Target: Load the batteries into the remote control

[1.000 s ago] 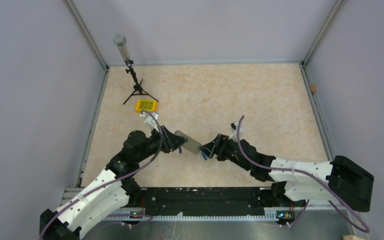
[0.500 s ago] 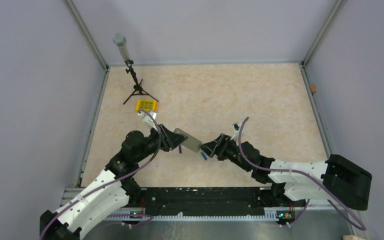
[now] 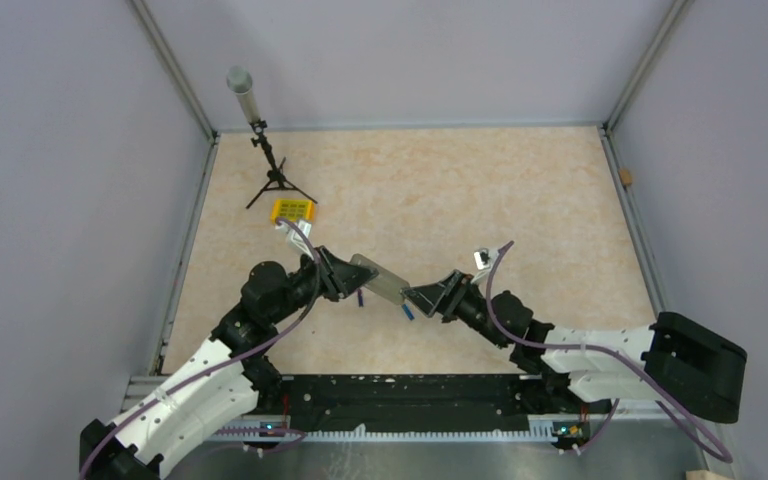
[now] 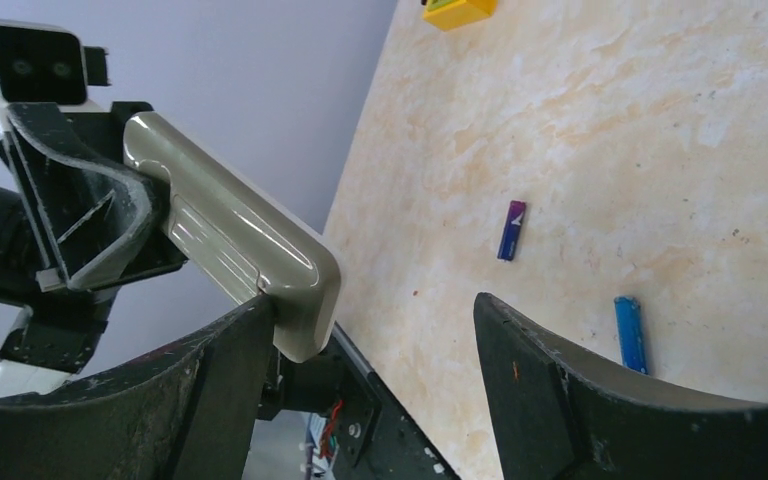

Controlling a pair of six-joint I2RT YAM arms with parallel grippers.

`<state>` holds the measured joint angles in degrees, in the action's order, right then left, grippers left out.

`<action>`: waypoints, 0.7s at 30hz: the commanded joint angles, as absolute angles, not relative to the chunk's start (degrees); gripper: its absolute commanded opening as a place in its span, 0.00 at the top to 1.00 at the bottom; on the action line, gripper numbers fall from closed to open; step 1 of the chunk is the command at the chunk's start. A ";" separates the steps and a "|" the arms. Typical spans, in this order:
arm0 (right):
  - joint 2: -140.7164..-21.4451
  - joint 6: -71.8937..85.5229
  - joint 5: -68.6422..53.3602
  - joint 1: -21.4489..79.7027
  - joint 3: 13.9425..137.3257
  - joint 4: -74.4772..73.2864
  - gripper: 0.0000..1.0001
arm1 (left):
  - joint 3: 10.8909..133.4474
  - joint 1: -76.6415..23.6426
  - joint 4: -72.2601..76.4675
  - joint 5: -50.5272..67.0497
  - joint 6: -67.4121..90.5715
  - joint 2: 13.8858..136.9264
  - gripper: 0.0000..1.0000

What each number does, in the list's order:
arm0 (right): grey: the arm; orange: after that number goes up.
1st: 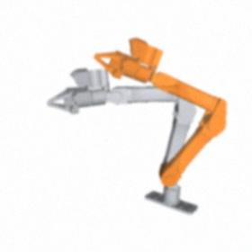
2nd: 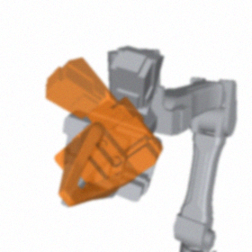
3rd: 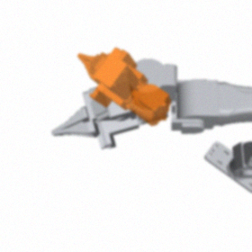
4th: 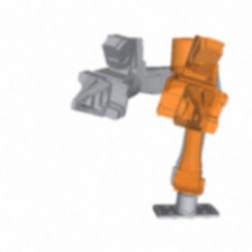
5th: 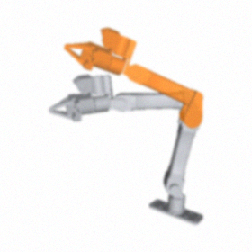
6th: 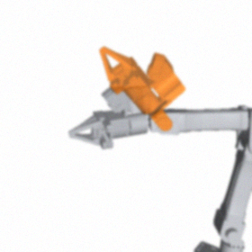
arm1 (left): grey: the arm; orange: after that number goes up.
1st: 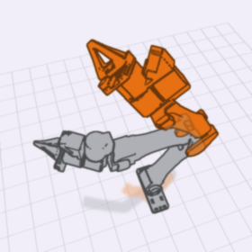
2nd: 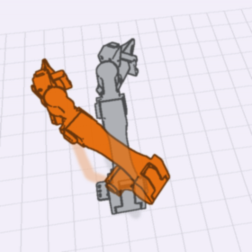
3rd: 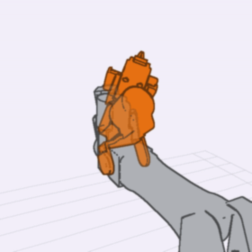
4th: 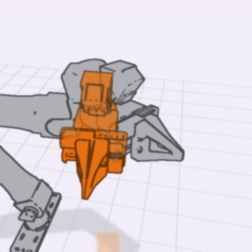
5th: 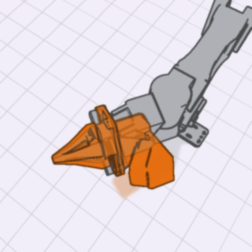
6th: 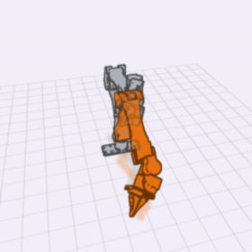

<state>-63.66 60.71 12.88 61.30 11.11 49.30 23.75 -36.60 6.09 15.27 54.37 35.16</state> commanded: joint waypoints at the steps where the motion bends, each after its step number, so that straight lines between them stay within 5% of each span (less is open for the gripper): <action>1: -61.61 60.33 9.19 62.03 11.08 58.58 0.27 | 23.99 -37.88 13.58 21.73 58.99 36.09 1.00; 21: -60.48 59.51 8.51 62.00 5.31 71.11 0.27 | 22.95 -37.86 15.54 20.83 62.25 38.54 1.00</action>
<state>-61.49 60.20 10.09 61.39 5.54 64.36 23.53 -37.45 11.62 19.14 60.73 38.06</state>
